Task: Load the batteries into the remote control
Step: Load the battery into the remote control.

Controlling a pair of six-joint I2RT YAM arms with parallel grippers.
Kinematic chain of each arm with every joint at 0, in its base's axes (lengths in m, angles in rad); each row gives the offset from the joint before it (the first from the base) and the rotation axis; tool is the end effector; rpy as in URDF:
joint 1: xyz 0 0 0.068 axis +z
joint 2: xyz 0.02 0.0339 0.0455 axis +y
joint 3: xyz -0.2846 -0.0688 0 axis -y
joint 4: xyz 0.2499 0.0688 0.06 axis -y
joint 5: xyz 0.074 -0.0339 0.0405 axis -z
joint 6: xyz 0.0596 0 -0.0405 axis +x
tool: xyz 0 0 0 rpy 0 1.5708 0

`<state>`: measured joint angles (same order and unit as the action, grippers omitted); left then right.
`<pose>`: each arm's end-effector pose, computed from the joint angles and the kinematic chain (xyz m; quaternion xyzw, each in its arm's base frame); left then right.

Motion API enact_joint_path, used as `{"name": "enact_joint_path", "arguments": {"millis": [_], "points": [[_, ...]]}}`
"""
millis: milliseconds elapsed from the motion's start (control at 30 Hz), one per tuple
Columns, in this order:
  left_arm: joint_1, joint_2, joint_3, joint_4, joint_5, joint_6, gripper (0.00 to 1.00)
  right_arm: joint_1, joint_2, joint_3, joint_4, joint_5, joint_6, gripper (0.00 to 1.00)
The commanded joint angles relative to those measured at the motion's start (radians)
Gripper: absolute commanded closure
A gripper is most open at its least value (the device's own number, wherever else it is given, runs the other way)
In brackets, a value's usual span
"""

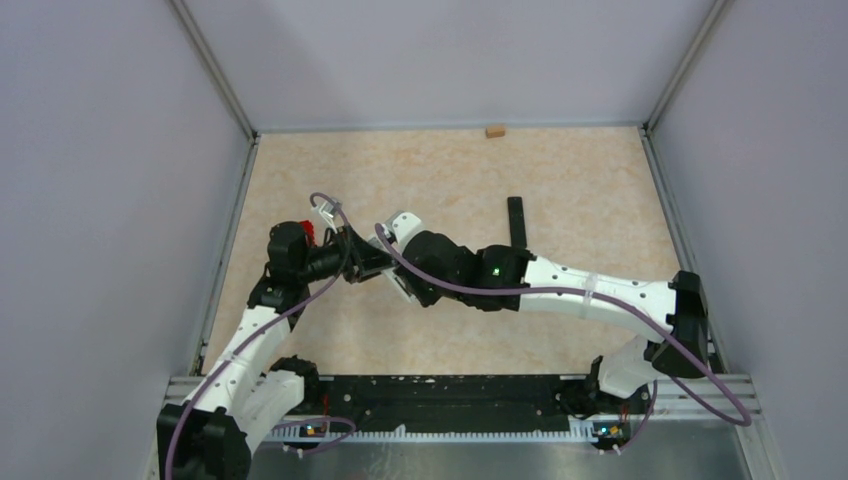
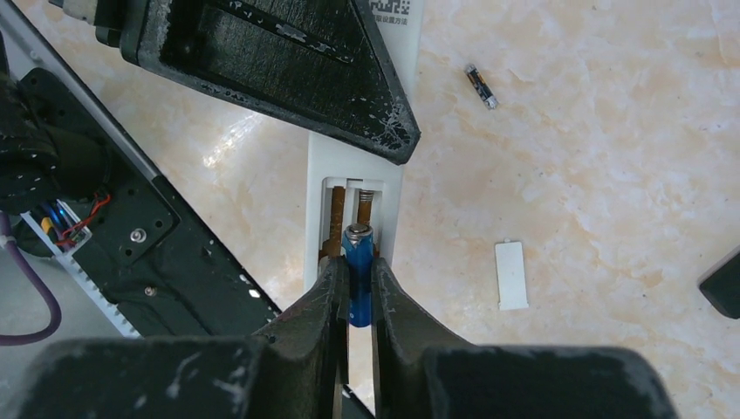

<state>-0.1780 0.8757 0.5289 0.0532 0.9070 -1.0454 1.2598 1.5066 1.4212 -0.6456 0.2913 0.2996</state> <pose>0.1877 -0.0815 0.2715 -0.0663 0.7647 -0.5957 0.2366 0.1245 0.3313 0.3485 -0.3648 0.8287 0.1893 0.3800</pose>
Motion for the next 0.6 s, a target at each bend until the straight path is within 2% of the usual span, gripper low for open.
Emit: {"name": "enact_joint_path", "arguments": {"millis": [0, 333, 567], "points": [[-0.003, -0.003, 0.02, 0.073, 0.068, -0.019, 1.0, -0.007, 0.03, 0.01, 0.041, 0.019, -0.033, 0.89], [-0.003, -0.008, 0.027, 0.071, 0.061, -0.029, 1.0, -0.008, 0.043, 0.024, 0.021, 0.033, -0.011, 0.78], [-0.003, -0.006, 0.022, 0.071, 0.05, -0.034, 1.0, -0.009, 0.033, 0.021, 0.03, 0.034, 0.016, 0.75]]}}
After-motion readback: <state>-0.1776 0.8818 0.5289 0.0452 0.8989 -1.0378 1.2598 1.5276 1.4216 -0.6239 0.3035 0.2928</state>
